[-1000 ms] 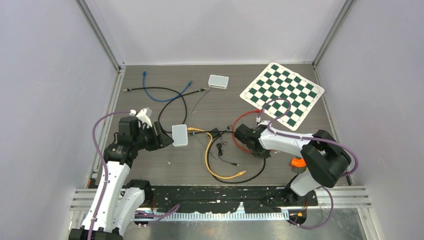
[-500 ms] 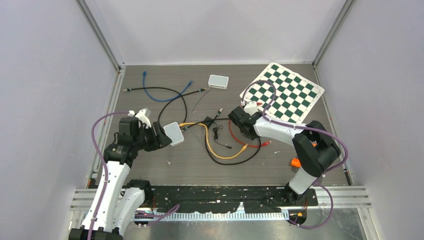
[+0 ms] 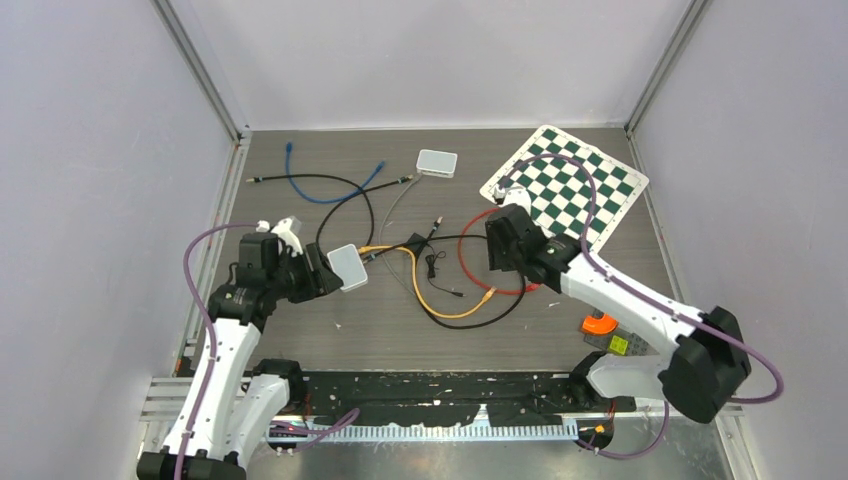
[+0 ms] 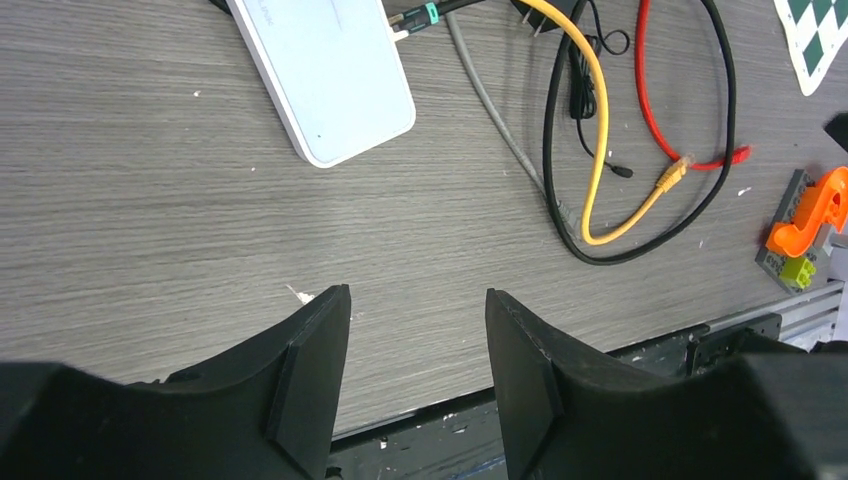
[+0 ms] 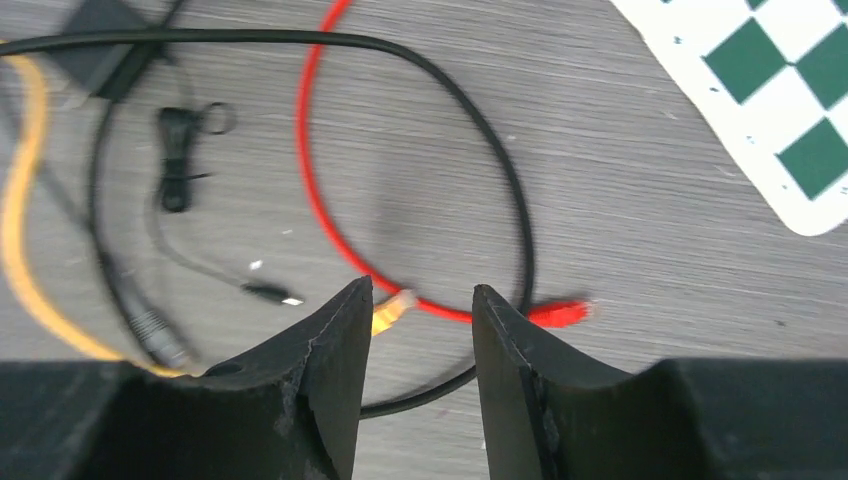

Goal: Insert the plug into the switch port
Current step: Move the connector to the center of the board.

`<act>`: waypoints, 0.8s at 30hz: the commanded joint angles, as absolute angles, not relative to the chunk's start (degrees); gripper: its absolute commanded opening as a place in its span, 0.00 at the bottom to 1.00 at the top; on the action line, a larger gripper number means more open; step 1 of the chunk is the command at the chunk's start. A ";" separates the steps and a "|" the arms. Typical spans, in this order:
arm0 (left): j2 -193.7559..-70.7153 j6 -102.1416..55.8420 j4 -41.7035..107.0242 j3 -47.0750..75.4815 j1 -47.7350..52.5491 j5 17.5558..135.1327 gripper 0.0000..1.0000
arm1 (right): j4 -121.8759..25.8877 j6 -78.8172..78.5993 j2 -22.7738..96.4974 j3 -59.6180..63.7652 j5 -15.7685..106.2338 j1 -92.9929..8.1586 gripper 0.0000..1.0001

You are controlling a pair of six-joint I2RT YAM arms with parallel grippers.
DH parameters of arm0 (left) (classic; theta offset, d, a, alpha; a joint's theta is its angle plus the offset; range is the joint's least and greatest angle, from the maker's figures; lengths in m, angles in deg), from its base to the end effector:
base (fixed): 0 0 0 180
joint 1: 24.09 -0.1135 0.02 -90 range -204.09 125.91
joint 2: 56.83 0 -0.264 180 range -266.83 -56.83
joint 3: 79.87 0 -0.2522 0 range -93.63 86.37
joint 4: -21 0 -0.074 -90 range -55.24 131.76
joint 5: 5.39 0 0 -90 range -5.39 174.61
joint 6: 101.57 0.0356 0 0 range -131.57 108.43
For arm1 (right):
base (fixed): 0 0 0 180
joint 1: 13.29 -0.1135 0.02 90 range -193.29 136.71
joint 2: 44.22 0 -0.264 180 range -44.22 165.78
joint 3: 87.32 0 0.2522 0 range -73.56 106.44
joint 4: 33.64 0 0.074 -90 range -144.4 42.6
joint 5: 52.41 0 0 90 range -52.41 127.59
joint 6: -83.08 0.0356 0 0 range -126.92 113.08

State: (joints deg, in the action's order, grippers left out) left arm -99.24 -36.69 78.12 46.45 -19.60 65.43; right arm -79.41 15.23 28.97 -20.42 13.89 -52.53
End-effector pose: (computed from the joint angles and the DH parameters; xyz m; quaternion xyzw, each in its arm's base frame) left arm 0.1460 -0.0232 0.2636 -0.1020 0.9102 -0.2439 0.3188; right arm 0.2103 0.1533 0.2545 -0.0715 0.9252 -0.0046 0.3727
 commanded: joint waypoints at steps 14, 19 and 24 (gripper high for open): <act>-127.66 -36.71 67.12 22.12 -11.31 79.98 0.51 | -77.81 19.68 11.40 -24.28 33.07 -53.07 0.46; -143.40 -34.82 67.88 9.53 -5.92 83.27 0.49 | -77.55 20.78 6.91 -24.91 35.17 -53.18 0.46; -158.36 -34.16 71.85 -1.29 -3.44 85.88 0.47 | -78.73 21.00 4.37 -25.28 35.98 -53.32 0.46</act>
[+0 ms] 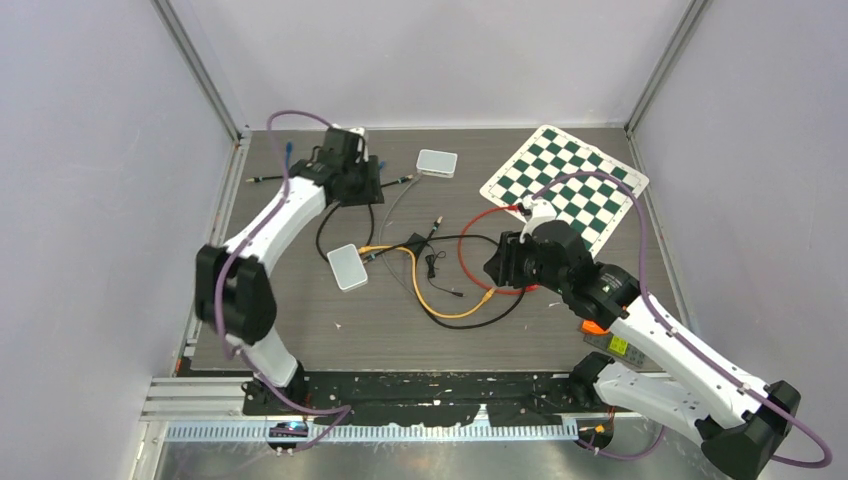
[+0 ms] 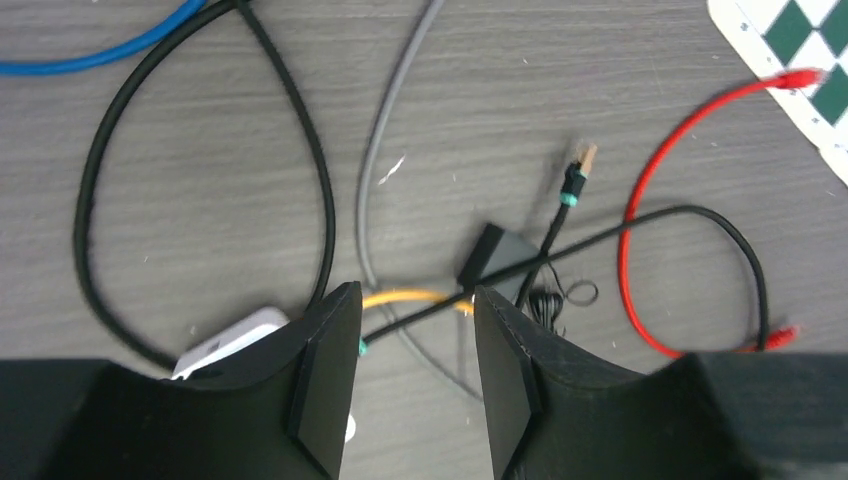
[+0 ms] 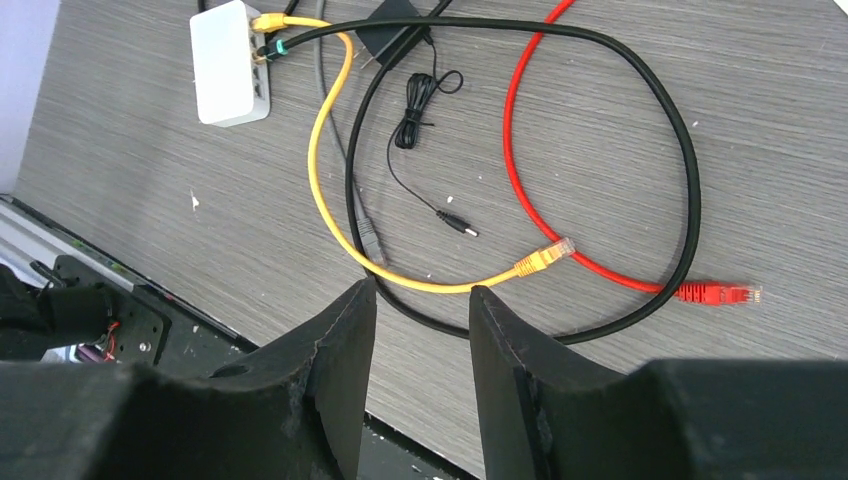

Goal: Insert the plug into the switch port
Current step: Move the connector to the center of the board.

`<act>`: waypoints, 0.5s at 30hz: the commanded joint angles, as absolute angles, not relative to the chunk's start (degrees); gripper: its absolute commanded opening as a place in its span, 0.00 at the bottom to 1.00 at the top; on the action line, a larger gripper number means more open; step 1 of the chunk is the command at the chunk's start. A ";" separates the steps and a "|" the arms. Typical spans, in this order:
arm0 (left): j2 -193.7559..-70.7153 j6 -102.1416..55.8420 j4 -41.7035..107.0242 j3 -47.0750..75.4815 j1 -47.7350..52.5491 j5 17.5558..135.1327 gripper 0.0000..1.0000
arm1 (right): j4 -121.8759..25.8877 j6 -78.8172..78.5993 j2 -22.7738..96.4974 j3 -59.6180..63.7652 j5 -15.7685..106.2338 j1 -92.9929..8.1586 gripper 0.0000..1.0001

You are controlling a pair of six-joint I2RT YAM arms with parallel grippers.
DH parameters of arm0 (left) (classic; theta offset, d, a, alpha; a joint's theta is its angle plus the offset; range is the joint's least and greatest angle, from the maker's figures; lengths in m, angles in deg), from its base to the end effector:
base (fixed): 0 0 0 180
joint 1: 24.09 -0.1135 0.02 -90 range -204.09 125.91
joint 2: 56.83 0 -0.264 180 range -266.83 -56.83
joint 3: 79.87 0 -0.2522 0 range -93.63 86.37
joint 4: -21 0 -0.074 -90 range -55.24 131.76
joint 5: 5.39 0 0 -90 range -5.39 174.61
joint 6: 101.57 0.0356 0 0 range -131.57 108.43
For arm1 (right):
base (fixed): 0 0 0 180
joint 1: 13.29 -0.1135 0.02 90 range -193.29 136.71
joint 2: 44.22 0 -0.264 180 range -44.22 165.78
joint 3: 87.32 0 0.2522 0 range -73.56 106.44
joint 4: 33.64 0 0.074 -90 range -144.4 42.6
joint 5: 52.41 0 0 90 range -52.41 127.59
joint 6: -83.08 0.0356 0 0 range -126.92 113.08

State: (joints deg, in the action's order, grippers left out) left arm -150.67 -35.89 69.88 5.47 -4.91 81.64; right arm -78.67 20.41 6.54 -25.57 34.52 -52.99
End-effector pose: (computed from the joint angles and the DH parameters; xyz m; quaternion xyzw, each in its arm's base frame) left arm 0.3423 -0.1210 0.2990 -0.0326 0.9329 -0.1550 0.3233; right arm 0.1484 0.1208 0.3047 -0.0826 0.8790 0.2392 0.4041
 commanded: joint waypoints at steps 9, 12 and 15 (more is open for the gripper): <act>-172.33 -35.88 75.11 -9.30 -1.98 88.13 0.43 | -80.38 20.16 3.17 -24.95 36.79 -53.46 0.47; -174.27 -38.27 77.51 -9.51 -1.57 88.49 0.41 | -80.90 20.04 2.88 -24.56 36.65 -53.48 0.47; -175.51 -39.51 77.96 -8.65 -0.80 88.83 0.40 | -81.36 19.77 2.45 -24.04 36.24 -53.45 0.47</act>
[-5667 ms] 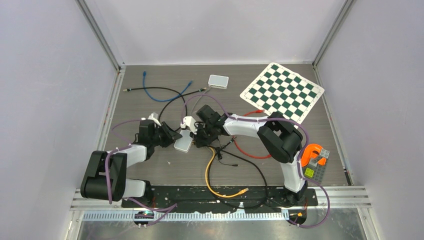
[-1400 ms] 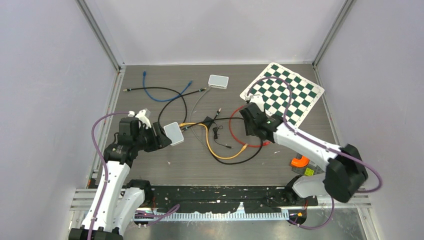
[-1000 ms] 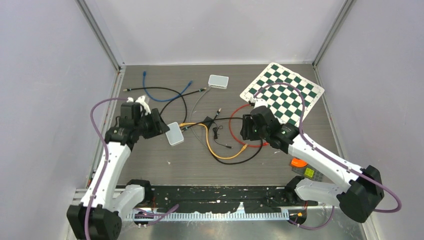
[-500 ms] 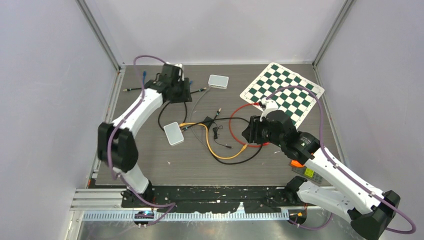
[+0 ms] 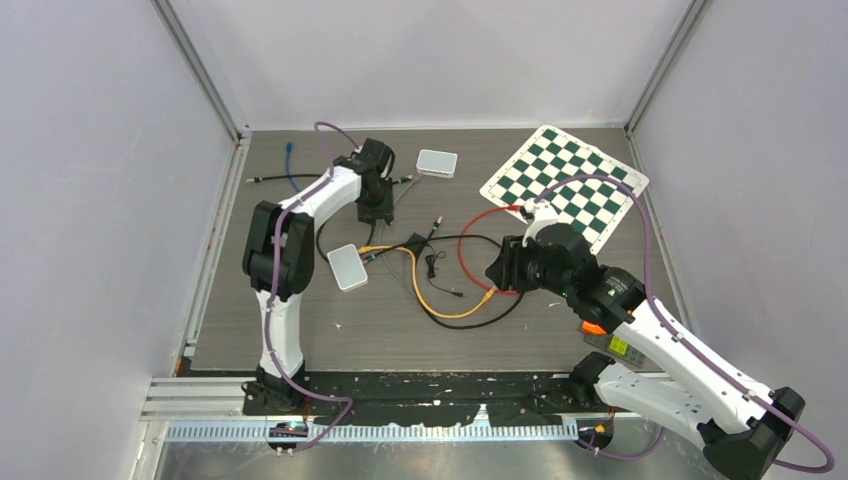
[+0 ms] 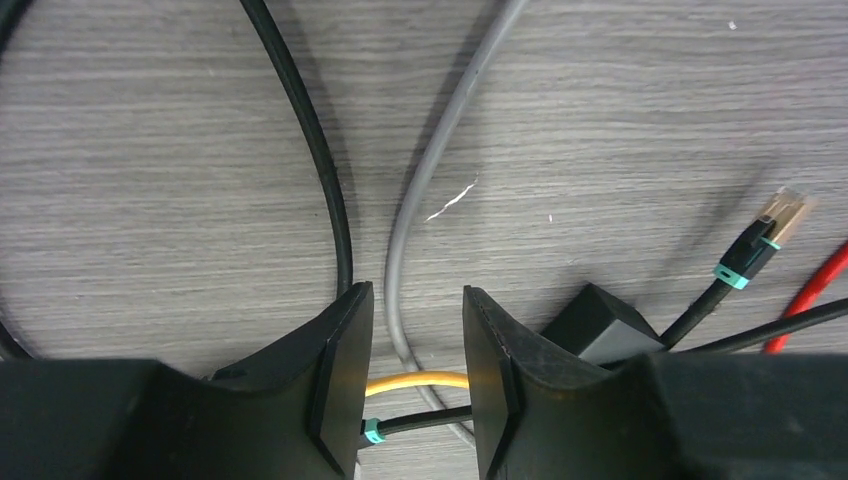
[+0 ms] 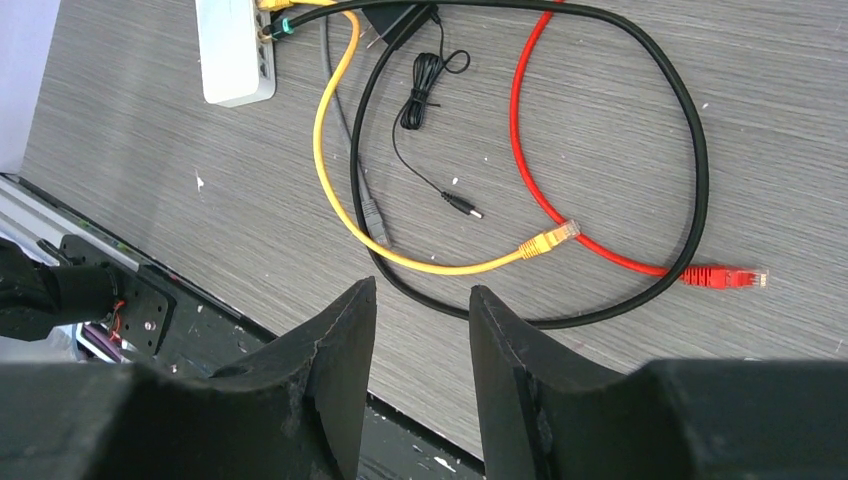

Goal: Insert the plug into the switch port
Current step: Move the connector to the center of the board.

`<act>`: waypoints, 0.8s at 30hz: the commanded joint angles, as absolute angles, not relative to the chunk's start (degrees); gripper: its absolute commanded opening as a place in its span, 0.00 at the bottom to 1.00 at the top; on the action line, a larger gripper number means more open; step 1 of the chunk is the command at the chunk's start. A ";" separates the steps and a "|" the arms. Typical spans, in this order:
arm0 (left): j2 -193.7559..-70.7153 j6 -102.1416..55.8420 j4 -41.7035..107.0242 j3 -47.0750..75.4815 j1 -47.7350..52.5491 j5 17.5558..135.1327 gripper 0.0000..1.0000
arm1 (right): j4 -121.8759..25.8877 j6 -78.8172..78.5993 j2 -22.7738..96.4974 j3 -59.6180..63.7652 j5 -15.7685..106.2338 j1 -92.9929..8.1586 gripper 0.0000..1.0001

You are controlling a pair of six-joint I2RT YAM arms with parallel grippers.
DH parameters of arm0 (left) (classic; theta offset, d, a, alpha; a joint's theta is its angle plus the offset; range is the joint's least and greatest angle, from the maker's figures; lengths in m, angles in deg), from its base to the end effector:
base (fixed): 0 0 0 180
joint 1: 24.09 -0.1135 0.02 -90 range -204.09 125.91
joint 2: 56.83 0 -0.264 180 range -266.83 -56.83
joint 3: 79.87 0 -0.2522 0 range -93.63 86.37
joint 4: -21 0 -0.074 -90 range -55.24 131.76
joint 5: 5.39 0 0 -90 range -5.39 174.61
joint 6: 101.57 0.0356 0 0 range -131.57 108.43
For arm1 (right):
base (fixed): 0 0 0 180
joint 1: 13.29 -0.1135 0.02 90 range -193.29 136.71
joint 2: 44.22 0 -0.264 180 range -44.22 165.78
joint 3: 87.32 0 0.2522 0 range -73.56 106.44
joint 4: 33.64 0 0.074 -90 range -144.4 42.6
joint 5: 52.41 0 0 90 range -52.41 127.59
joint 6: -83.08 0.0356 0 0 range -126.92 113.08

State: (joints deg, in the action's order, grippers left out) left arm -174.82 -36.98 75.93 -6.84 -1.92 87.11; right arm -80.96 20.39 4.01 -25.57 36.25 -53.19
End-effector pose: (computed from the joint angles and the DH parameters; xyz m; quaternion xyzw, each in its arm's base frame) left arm 0.4044 -0.1631 0.1984 -0.0322 0.9773 -0.0645 0.1992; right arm 0.1389 0.1151 0.3084 -0.0912 0.8774 0.2521 0.3980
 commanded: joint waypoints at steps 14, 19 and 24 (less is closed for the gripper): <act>-178.29 -45.10 79.82 -6.11 1.22 89.94 0.37 | -84.69 19.78 -3.79 -22.35 35.09 -53.48 0.47; -175.45 -41.58 78.64 -7.54 3.22 90.28 0.38 | -85.10 20.36 -5.00 -22.13 34.05 -53.45 0.47; -172.31 -40.96 79.58 -8.28 3.34 95.20 0.39 | -84.72 20.77 -4.88 -21.93 34.69 -53.50 0.47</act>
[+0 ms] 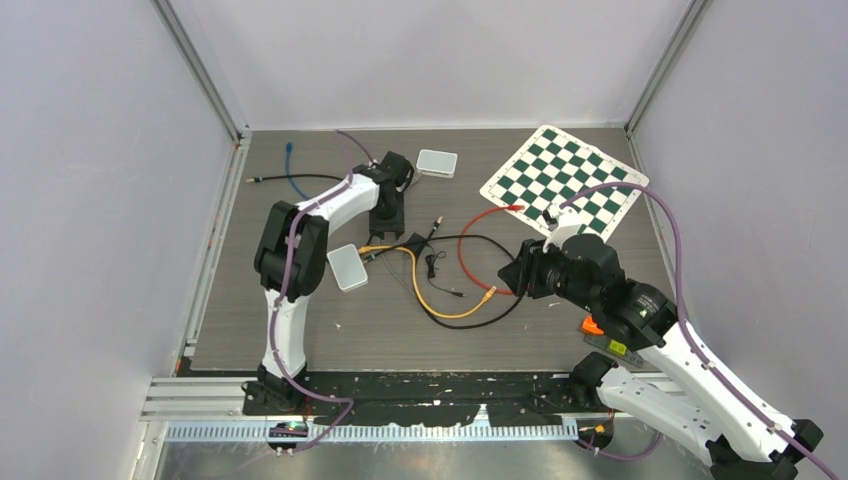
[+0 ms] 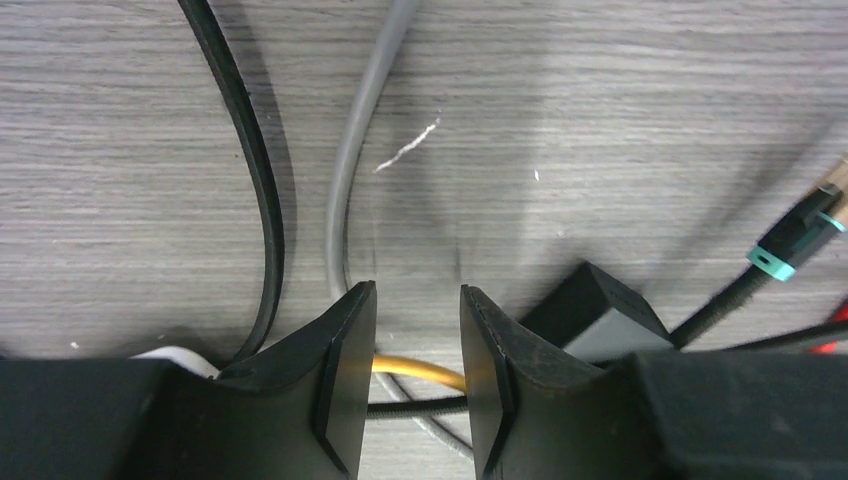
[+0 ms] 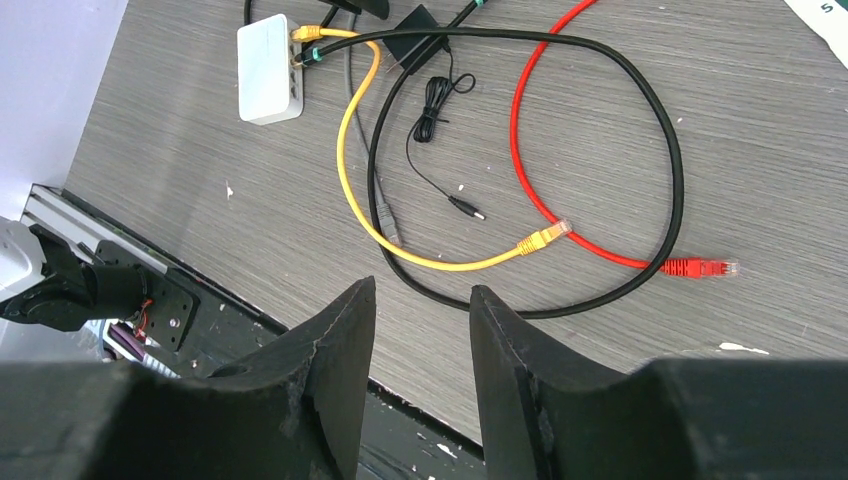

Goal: Insert the plug into the switch port
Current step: Pick up the connector from the center of the board.

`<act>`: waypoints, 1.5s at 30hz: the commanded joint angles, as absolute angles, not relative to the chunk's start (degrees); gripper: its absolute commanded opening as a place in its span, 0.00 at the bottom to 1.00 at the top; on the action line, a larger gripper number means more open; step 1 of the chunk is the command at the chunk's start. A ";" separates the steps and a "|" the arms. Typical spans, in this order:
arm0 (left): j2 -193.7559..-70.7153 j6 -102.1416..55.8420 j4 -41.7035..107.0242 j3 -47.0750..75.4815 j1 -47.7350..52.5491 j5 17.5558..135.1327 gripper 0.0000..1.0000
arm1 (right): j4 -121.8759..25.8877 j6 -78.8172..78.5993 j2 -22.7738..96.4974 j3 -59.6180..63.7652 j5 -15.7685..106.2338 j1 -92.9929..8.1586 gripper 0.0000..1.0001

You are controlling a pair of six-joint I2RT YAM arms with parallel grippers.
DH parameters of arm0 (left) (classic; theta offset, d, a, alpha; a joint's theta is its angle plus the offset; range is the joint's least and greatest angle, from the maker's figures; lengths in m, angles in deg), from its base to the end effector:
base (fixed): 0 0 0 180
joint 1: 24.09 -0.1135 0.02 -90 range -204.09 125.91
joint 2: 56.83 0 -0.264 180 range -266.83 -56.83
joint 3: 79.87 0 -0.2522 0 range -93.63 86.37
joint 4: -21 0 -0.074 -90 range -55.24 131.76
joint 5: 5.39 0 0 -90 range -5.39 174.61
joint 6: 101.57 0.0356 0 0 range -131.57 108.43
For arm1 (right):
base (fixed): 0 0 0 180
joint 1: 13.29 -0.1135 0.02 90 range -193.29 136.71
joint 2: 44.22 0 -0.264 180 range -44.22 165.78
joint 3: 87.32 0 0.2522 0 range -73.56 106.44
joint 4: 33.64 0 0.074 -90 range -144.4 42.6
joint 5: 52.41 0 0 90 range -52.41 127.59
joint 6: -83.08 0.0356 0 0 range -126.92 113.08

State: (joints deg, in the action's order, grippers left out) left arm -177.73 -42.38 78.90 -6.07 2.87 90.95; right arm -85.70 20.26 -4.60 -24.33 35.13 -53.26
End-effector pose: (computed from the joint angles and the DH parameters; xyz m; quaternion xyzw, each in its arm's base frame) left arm 0.3870 -0.1925 0.1717 -0.0415 0.9861 -0.0251 0.1586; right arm 0.1115 0.0915 0.3293 -0.0849 0.8559 0.2665 0.4349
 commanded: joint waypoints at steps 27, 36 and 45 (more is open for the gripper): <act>-177.76 -43.26 80.03 -4.97 1.13 90.47 0.35 | -85.28 20.91 -5.11 -19.60 36.43 -53.46 0.47; -177.43 -44.72 83.02 -4.12 1.13 91.55 0.27 | -85.59 20.15 -4.84 -16.94 36.82 -53.46 0.47; -181.09 -40.94 87.45 -10.09 1.32 89.50 0.00 | -85.15 20.84 -6.69 -16.49 38.92 -53.45 0.47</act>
